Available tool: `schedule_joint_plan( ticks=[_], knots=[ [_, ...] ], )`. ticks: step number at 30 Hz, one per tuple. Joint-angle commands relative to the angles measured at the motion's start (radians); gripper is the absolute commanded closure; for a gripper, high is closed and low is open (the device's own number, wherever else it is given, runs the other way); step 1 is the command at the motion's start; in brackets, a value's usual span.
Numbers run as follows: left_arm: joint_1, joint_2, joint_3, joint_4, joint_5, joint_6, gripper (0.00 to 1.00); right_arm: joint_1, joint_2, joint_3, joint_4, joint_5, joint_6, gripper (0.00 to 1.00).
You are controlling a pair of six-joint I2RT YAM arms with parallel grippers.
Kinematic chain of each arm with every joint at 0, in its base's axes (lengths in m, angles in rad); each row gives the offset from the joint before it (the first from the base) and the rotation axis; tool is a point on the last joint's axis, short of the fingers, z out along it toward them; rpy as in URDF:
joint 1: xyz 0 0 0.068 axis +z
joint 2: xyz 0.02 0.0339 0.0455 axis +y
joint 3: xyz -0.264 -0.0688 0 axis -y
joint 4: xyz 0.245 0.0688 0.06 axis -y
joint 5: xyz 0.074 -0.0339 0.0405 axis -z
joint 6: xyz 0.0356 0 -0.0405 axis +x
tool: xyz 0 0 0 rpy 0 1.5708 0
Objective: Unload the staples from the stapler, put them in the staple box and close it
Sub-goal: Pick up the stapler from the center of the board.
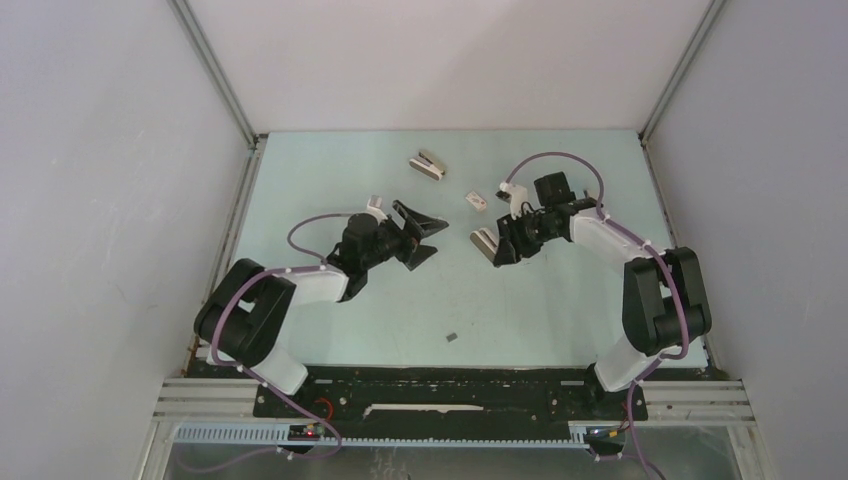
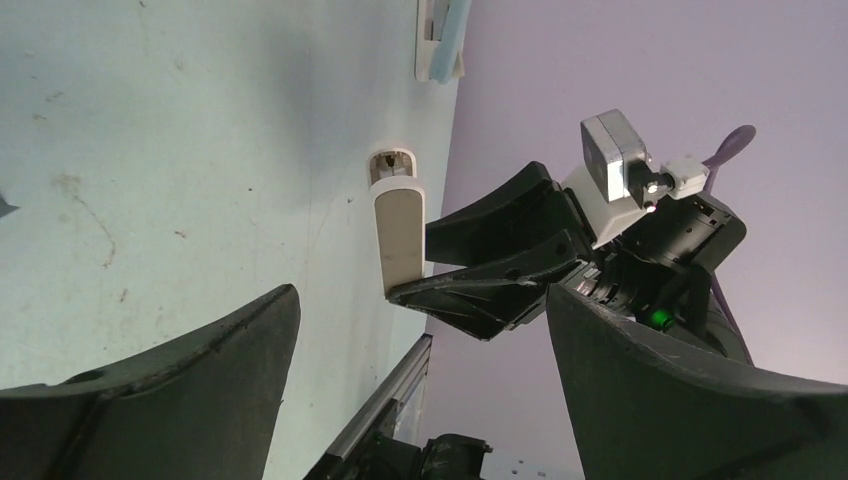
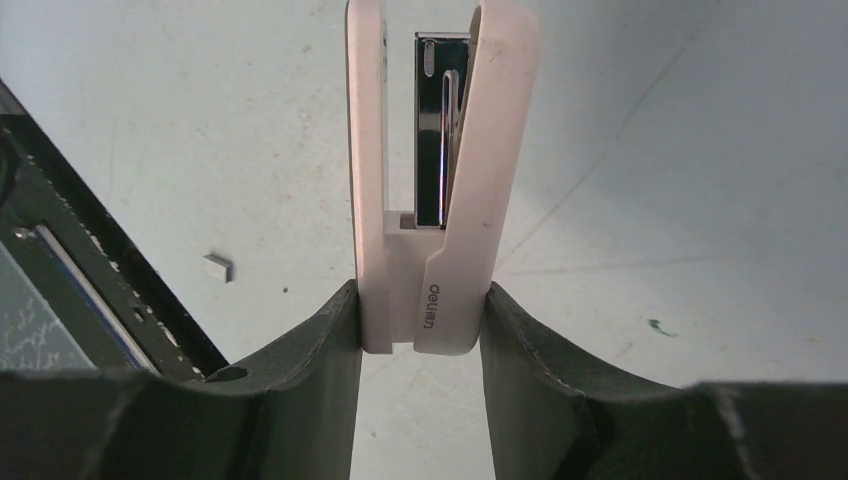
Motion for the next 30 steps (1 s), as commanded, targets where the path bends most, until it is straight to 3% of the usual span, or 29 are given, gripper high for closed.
schedule_joint_plan(
  ticks=[1, 11, 24, 30],
  knots=[
    [-0.018, 0.004, 0.079, -0.01, -0.015, -0.021, 0.02, 0.022, -0.046, -0.007, 0.095, -0.059, 0.087, 0.7],
    [-0.038, 0.072, 0.179, -0.07, -0.037, -0.052, 0.05, 0.032, -0.025, -0.008, 0.139, -0.124, 0.159, 0.7],
    [-0.092, 0.171, 0.337, -0.241, -0.04, -0.034, 0.26, 0.051, -0.034, -0.008, 0.164, -0.15, 0.191, 0.7],
    [-0.101, 0.182, 0.379, -0.312, -0.053, 0.005, 0.29, 0.051, -0.035, -0.007, 0.171, -0.166, 0.2, 0.7]
  ],
)
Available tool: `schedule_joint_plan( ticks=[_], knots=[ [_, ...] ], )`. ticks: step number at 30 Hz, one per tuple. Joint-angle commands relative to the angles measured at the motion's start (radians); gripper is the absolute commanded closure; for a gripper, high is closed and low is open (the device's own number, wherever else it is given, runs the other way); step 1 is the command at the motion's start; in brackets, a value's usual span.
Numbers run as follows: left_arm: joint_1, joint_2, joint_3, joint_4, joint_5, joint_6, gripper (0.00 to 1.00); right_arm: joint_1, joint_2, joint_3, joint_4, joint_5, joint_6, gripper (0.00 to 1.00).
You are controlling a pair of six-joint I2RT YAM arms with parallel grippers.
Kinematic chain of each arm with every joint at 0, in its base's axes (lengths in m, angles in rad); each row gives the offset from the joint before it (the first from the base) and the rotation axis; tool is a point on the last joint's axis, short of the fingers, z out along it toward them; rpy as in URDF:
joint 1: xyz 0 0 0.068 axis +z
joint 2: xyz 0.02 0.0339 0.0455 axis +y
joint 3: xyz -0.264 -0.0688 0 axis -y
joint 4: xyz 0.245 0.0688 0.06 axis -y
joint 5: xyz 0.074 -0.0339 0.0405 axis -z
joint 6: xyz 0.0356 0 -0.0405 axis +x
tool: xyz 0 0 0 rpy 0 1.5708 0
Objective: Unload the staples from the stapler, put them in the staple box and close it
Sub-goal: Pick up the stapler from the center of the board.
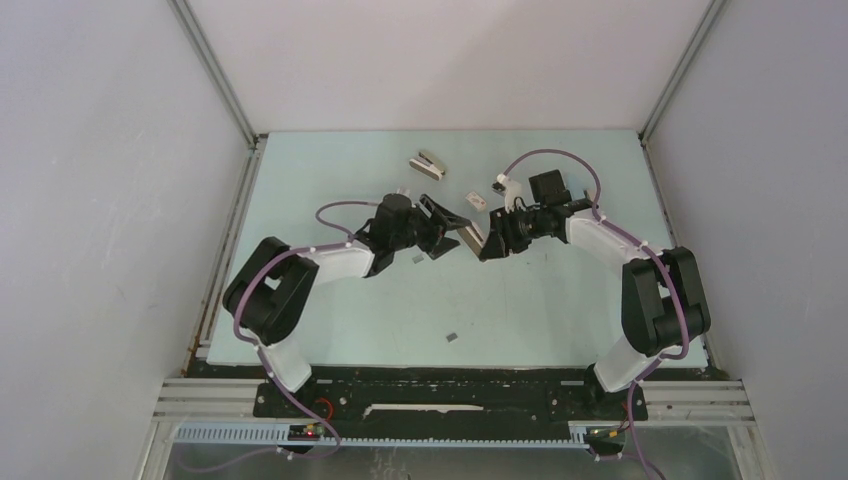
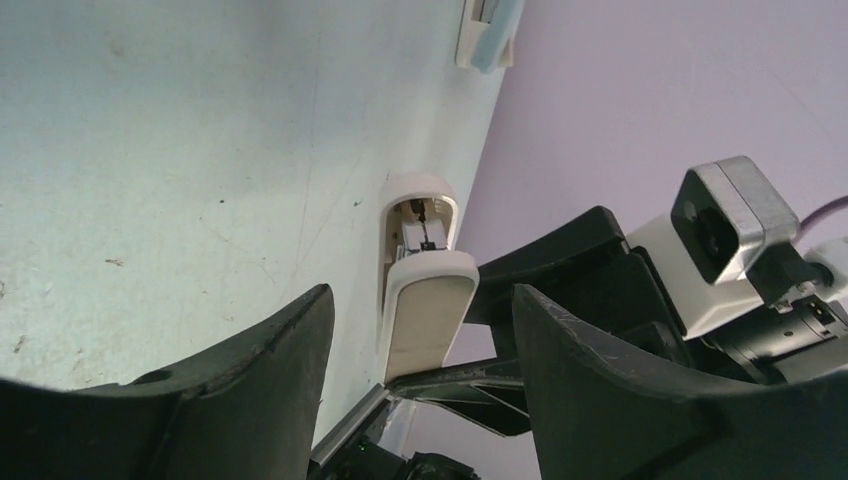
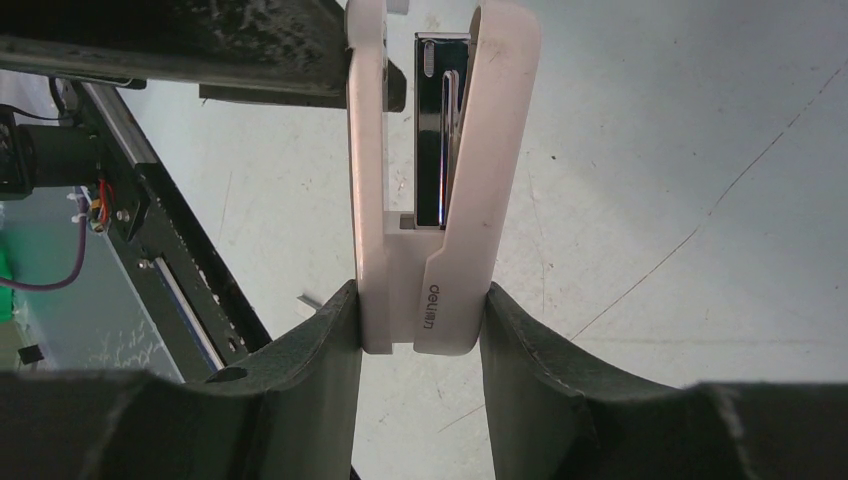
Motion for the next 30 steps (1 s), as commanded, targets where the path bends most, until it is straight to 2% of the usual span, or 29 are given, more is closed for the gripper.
schedule_joint_plan(
  ticks=[1, 15, 18, 24, 26, 27, 30],
  knots=[
    [-0.008, 0.015, 0.097, -0.053, -0.022, 0.045, 0.3, 0.008, -0.03, -0.001, 0.044, -0.045, 0.02, 0.7],
    [-0.014, 0.048, 0.134, -0.066, -0.018, 0.05, 0.46, 0.012, -0.038, -0.001, 0.042, -0.053, 0.019, 0.7],
    [-0.016, 0.052, 0.137, -0.066, -0.015, 0.051, 0.54, 0.013, -0.037, -0.001, 0.042, -0.057, 0.018, 0.7],
    [-0.015, 0.052, 0.141, -0.064, -0.008, 0.066, 0.9, 0.019, -0.038, -0.001, 0.033, -0.065, 0.005, 0.68],
    [-0.015, 0.05, 0.148, -0.066, -0.002, 0.081, 0.99, 0.019, -0.042, -0.001, 0.029, -0.059, 0.002, 0.62],
    [-0.014, 0.047, 0.151, -0.068, 0.001, 0.095, 1.0, 0.019, -0.043, 0.0, 0.023, -0.056, -0.005, 0.53],
    [-0.014, 0.031, 0.154, -0.078, 0.003, 0.143, 1.0, 0.012, -0.054, 0.0, 0.007, -0.059, -0.021, 0.32]
  ],
)
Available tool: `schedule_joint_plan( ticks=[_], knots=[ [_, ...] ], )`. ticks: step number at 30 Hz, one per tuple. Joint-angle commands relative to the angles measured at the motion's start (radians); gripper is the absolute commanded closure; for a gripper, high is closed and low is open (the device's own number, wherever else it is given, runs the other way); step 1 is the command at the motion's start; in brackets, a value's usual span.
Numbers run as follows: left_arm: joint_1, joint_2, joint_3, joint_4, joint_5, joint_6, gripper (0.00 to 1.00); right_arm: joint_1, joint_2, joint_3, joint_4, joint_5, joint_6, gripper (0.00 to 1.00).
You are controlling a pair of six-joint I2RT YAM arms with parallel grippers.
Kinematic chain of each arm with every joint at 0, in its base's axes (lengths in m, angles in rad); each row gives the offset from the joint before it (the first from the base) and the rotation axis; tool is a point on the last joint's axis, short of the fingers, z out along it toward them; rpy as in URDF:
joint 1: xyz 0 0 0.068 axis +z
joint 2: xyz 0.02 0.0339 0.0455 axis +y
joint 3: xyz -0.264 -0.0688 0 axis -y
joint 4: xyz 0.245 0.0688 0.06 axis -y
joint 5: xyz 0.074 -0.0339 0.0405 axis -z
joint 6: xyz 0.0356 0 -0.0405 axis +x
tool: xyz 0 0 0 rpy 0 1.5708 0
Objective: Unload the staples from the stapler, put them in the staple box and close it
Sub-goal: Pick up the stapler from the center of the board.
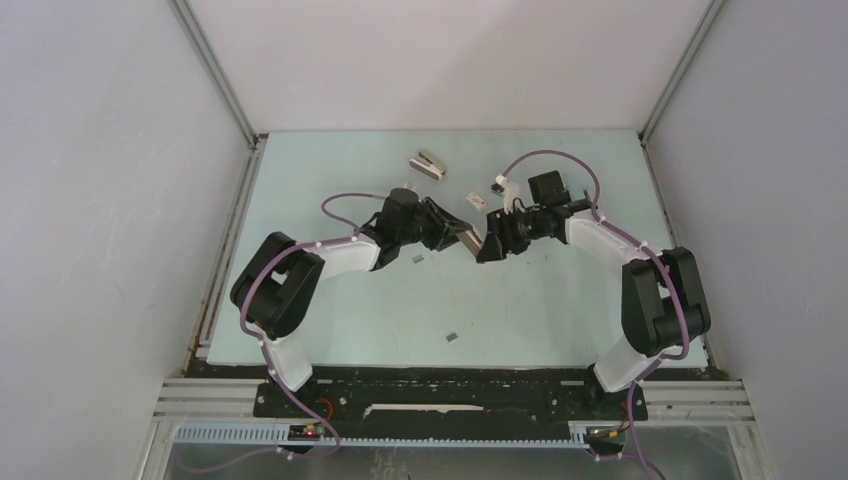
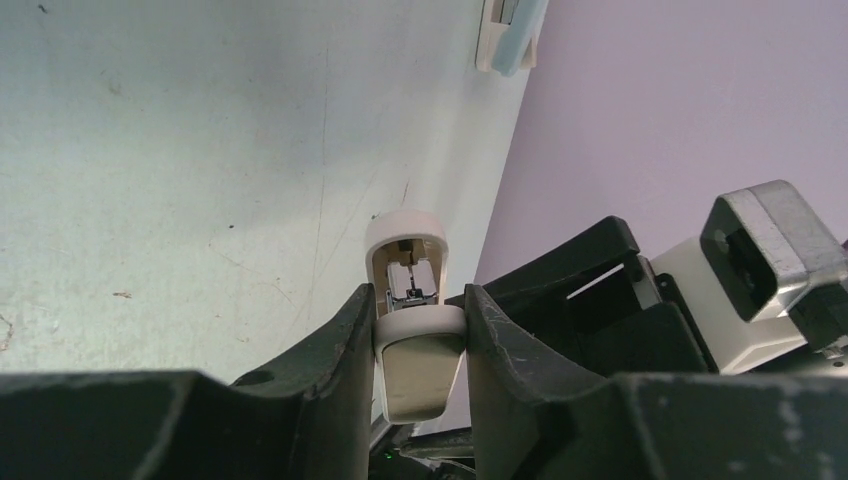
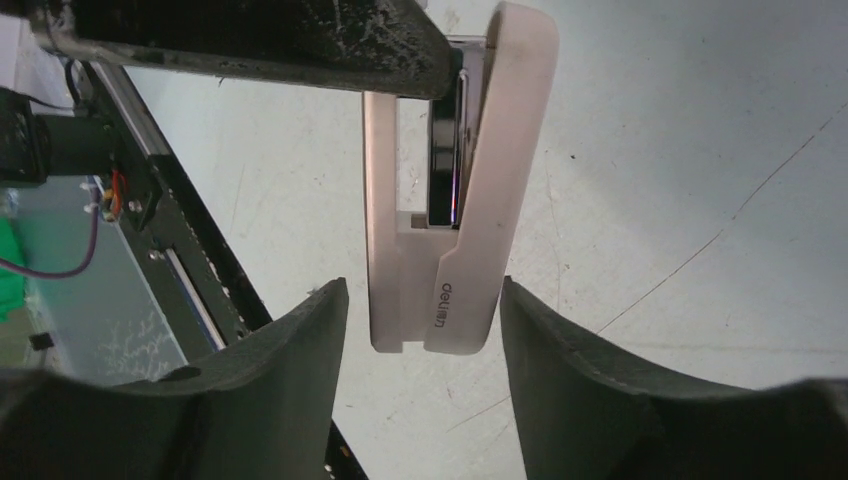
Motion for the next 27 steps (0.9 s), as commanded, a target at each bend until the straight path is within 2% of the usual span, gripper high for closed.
schedule_joint_plan(
  ticks=[1, 4, 8, 14, 21, 27],
  knots=[
    [-0.004, -0.026, 0.069, 0.008, 0.011, 0.097, 1.0, 0.005, -0.057, 0.006, 0.005, -0.039, -0.032, 0.29],
    [0.004, -0.045, 0.07, -0.01, 0.014, 0.17, 1.0, -0.016, -0.06, 0.011, -0.009, -0.088, -0.051, 0.21],
    [0.025, -0.079, 0.05, -0.037, 0.025, 0.272, 1.0, -0.06, -0.075, 0.023, -0.052, -0.18, -0.112, 0.16],
    [0.052, -0.141, 0.022, -0.051, 0.065, 0.435, 1.0, -0.127, -0.102, 0.023, -0.089, -0.322, -0.195, 0.16],
    [0.088, -0.223, 0.001, -0.115, 0.109, 0.6, 1.0, -0.149, -0.106, 0.043, -0.093, -0.447, -0.261, 0.18],
    [0.099, -0.277, 0.064, -0.334, 0.165, 0.913, 1.0, -0.129, -0.092, 0.068, -0.088, -0.505, -0.296, 0.19]
  ],
)
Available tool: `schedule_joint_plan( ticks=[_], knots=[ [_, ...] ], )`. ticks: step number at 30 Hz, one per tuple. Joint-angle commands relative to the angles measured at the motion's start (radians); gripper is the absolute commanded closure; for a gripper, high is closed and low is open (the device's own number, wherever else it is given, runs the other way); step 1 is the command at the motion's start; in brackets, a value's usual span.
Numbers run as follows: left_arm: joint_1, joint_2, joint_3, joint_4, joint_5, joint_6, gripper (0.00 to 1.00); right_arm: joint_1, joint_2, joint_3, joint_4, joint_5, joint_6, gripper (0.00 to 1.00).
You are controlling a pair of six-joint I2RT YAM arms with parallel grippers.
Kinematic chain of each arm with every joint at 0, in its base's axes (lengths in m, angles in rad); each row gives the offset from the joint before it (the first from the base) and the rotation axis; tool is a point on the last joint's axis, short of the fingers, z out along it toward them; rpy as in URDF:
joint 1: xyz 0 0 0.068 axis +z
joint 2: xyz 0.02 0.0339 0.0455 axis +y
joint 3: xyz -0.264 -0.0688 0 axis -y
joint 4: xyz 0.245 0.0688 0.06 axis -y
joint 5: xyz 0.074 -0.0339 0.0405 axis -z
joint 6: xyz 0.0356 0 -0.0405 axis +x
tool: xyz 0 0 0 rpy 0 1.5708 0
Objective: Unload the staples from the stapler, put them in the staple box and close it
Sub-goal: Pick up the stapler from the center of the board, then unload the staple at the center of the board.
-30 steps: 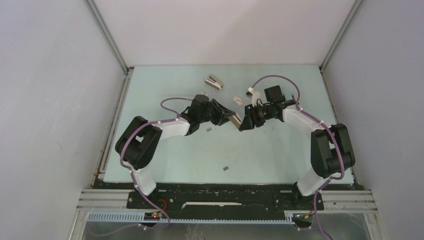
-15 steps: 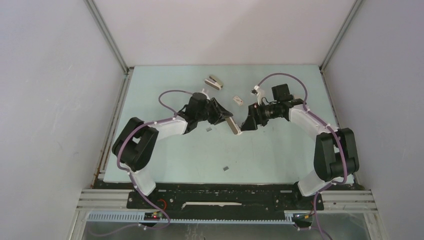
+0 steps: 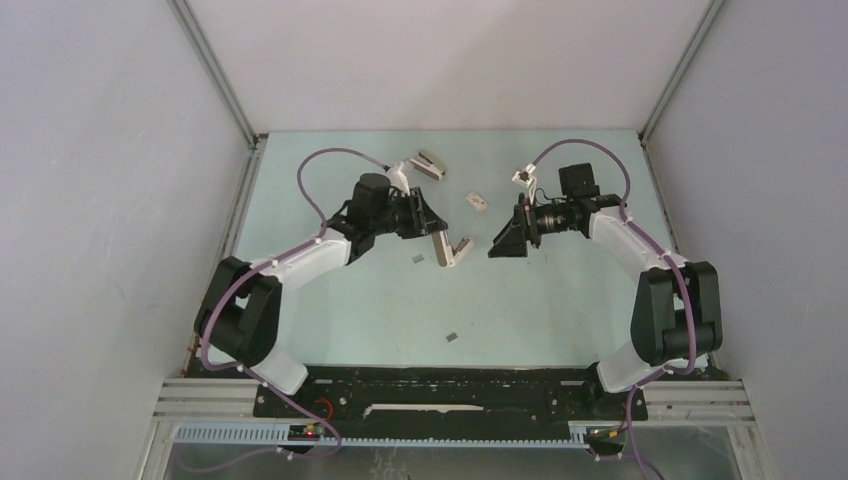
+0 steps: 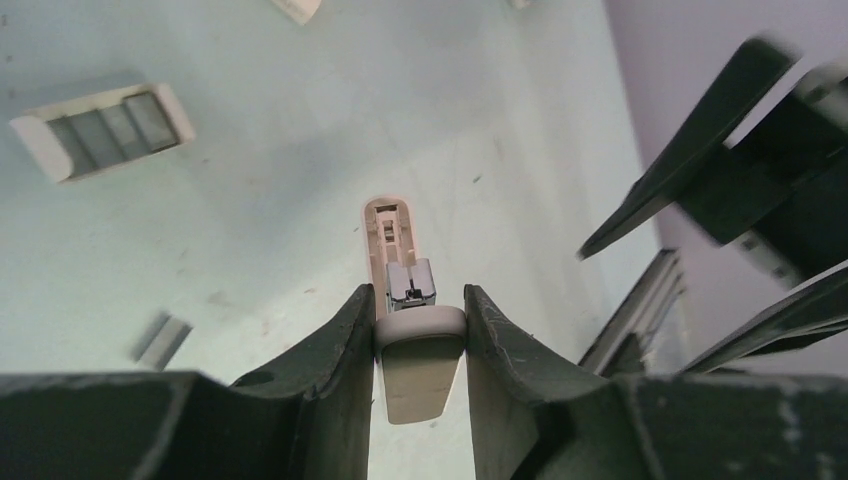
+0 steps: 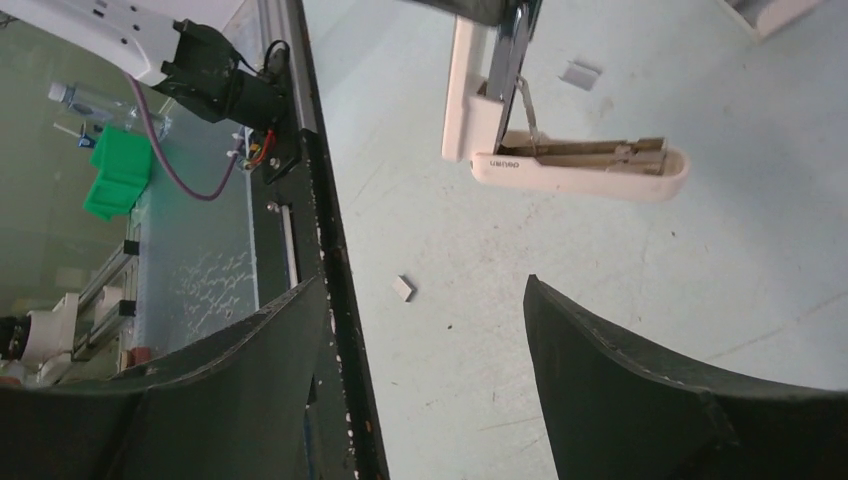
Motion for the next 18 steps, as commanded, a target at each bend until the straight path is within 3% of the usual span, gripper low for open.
schedule_joint_plan(
  ticks=[1, 6, 11, 16, 18],
  knots=[
    [0.006, -0.075, 0.069, -0.196, 0.074, 0.293, 1.0, 0.021, -0.015, 0.061, 0.001, -0.073, -0.057, 0.19],
    [0.025, -0.082, 0.17, -0.46, 0.147, 0.48, 1.0, 0.038, -0.003, 0.07, 0.017, -0.06, -0.028, 0.19],
    [0.045, -0.063, 0.359, -0.866, 0.089, 0.669, 1.0, 0.065, 0.016, 0.069, -0.006, -0.018, -0.029, 0.2],
    [0.051, 0.009, 0.538, -1.187, -0.002, 0.722, 1.0, 0.109, 0.027, 0.032, 0.063, 0.032, 0.022, 0.2],
    [0.051, 0.024, 0.572, -1.237, 0.006, 0.713, 1.0, 0.129, 0.022, 0.007, 0.134, 0.057, 0.086, 0.21]
  ],
)
